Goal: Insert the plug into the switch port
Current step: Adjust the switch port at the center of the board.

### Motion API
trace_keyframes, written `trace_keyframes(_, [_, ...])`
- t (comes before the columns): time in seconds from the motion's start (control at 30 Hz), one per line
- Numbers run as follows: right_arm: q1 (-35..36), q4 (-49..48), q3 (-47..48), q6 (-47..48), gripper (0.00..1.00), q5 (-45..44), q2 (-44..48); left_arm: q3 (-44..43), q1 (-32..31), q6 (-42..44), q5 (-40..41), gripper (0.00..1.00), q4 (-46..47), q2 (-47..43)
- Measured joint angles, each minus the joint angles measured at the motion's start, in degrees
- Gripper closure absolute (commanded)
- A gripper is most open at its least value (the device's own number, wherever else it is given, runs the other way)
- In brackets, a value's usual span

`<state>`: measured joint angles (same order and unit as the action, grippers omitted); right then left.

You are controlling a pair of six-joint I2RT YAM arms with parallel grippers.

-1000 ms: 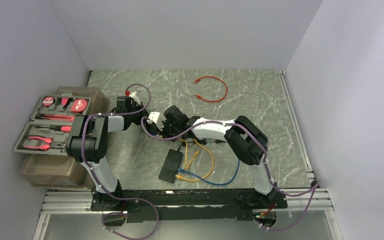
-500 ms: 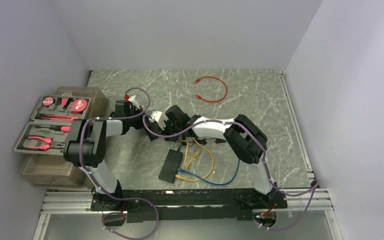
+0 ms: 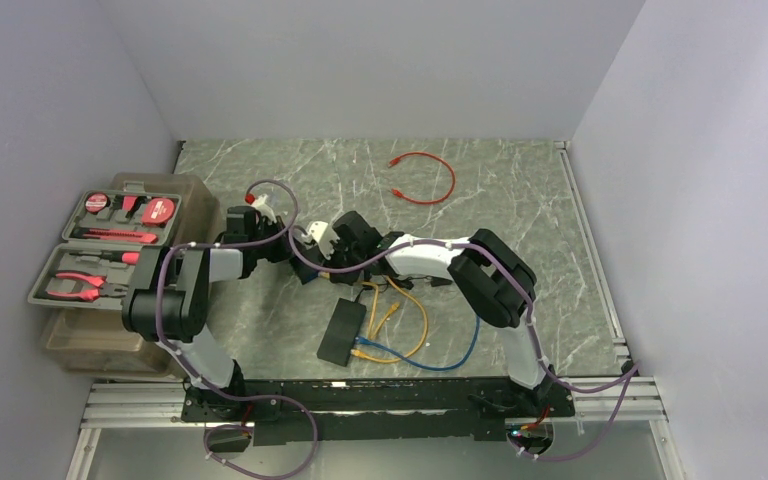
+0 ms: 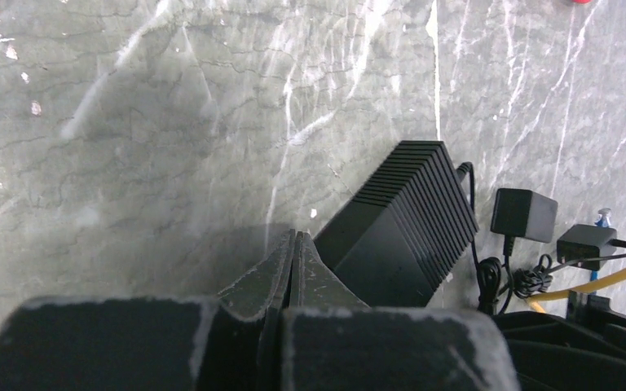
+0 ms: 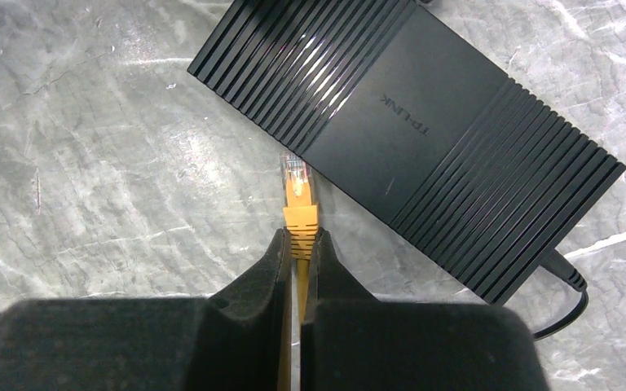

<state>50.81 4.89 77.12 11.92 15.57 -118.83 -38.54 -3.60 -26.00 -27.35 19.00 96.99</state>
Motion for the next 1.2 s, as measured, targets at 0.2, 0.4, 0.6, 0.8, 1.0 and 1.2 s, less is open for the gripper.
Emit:
trace_keyframes(0.2, [-0.3, 0.0, -0.2, -1.7, 1.00, 0.0, 0.1, 1.9, -0.7, -0.3, 0.2, 1.00, 1.3, -2.8])
trace_keyframes(0.4, [-0.5, 0.0, -1.4, -3.0, 1.00, -0.1, 1.1, 3.7, -1.9, -0.2, 0.8, 1.00, 3.0, -4.3])
trace_keyframes(0.6, [-0.9, 0.0, -2.6, -4.7, 1.00, -0.4, 1.9, 4.4, -2.5, -0.3, 0.8, 1.00, 4.4, -4.4])
trace_keyframes(0.8, [-2.4, -0.1, -5.8, -6.1, 1.00, -2.0, 4.5, 4.7, -3.4, -0.7, 0.2, 1.00, 4.1, -4.4])
trace_keyframes(1.0, [-6.0, -0.5, -7.2, -6.4, 1.00, -5.2, 5.7, 6.0, -4.8, -0.8, -0.9, 1.00, 0.0, -4.4])
trace_keyframes(1.2, [-7.2, -2.6, -7.5, -4.7, 1.00, -5.8, 5.7, 5.5, -6.0, -1.6, -3.0, 1.00, -0.8, -3.7])
